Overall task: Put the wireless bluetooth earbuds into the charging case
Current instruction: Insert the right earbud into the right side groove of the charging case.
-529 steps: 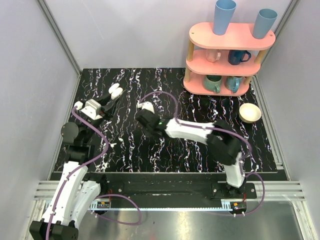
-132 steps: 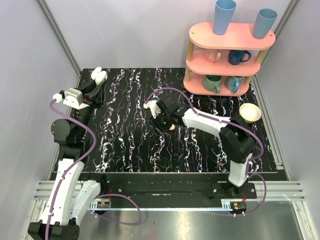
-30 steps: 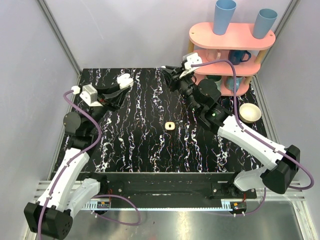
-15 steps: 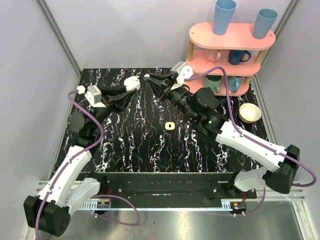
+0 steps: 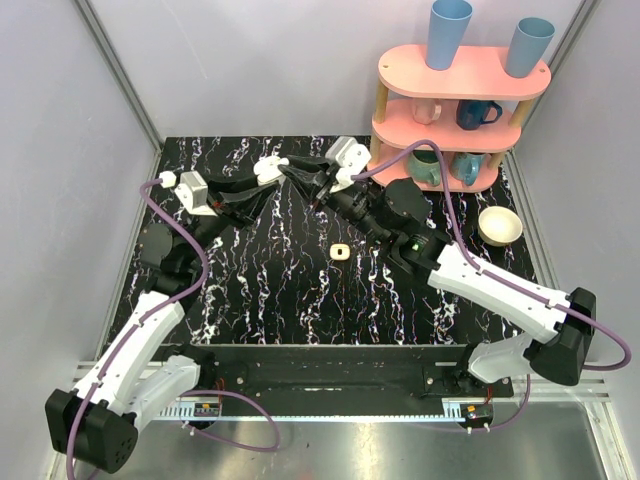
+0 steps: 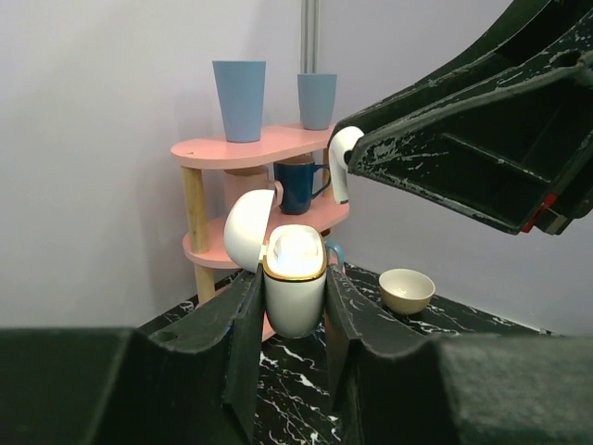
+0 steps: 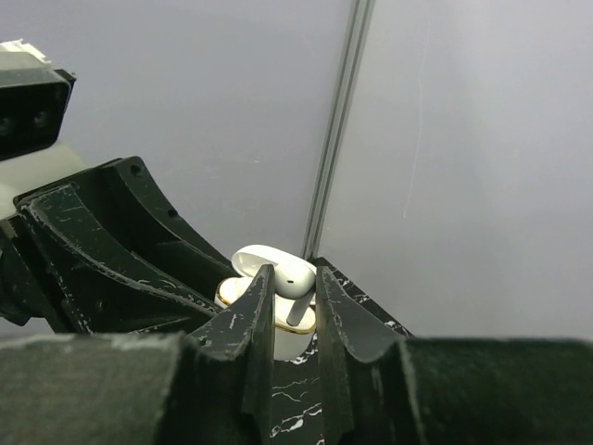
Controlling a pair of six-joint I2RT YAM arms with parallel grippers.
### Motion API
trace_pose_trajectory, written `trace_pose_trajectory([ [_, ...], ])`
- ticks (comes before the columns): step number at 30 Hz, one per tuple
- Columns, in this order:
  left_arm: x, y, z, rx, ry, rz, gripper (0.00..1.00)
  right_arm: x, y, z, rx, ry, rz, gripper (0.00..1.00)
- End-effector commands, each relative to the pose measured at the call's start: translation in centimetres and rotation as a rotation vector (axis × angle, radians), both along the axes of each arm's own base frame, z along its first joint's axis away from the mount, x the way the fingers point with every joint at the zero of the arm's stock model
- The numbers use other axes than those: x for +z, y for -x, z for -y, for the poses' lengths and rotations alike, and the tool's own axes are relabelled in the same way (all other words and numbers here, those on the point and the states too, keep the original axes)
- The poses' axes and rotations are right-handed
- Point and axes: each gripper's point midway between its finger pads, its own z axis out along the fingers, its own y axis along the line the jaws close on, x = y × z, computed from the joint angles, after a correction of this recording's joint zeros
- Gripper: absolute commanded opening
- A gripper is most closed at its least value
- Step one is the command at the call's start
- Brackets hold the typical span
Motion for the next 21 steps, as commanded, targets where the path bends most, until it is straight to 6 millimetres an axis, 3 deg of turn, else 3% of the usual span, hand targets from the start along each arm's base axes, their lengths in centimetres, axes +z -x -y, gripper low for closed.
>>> trace_pose_trajectory([
  [1,1.6,0.2,0.0,0.011,0.007,0.037,0.00,1.7,0.9,-0.8,0.039,0.012,0.062,0.12],
  [21,3.2,1.6,0.0,-0.015,0.015,0.089,0.00,0.8,-0.7,-1.2,-0.020,0.024,0.020,0.12],
])
